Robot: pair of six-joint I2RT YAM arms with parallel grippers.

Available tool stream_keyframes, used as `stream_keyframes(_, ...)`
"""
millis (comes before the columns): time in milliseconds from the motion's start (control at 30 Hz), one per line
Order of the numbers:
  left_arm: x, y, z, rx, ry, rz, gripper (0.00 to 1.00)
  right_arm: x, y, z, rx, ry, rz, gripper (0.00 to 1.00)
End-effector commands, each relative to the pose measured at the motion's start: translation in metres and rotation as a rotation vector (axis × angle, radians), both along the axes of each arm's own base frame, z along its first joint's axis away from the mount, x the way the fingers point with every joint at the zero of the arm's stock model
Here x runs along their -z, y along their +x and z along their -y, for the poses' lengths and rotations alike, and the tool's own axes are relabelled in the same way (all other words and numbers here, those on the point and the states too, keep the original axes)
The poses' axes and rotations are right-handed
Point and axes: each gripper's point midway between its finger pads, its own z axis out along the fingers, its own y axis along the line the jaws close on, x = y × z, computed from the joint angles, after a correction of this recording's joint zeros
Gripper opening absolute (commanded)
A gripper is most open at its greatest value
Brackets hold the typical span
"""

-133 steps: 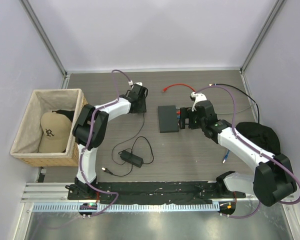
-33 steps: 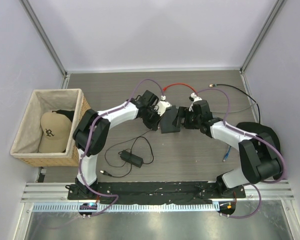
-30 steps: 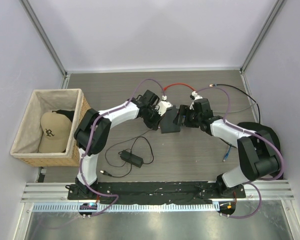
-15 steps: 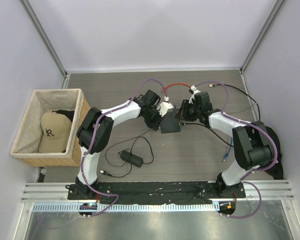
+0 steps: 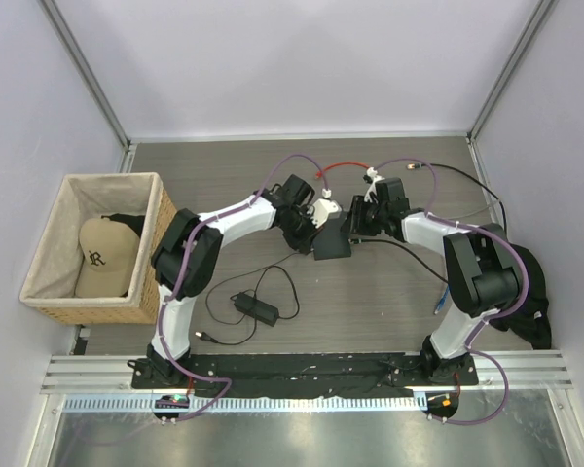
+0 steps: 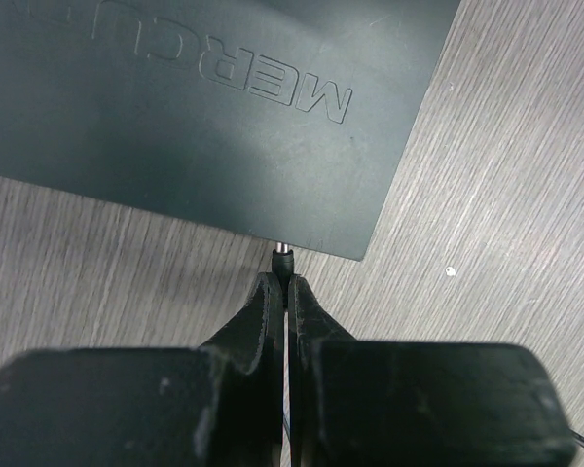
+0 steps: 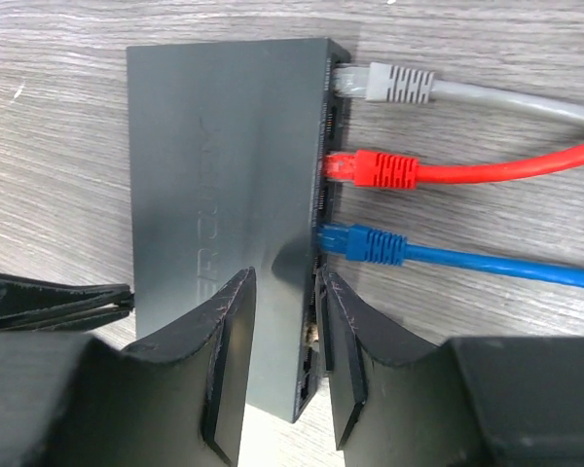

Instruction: Insert the plug into the switch port

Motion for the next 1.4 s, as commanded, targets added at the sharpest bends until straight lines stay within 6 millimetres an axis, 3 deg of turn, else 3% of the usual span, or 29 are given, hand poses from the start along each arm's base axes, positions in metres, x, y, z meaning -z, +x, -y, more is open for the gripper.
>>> stream_keyframes(0, -0.014, 0.0, 0.019, 0.057, -0.048, 0.026, 0.0, -0.01, 0.016, 0.001, -0.018, -0.005, 0.051, 0.39)
stream_keyframes(233, -0.012, -0.003, 0.026, 0.077, -0.039, 0.037, 0.0, -0.003, 0.012, 0.007, -0.055, -0.013, 0.028, 0.39)
stream_keyframes(500, -0.017, -0.001, 0.038, 0.062, -0.054, 0.069, 0.0, 0.005, 0.003, -0.007, -0.148, 0.041, -0.024, 0.38)
stream_keyframes(900, -0.051, 0.023, 0.052, -0.026, -0.132, 0.177, 0.0, 0.011, -0.019, -0.019, -0.227, 0.109, -0.106, 0.36)
stream_keyframes(1367, -0.06, 0.018, 0.063, 0.141, -0.13, 0.234, 0.0, 0.011, -0.025, -0.027, -0.317, 0.142, -0.118, 0.36)
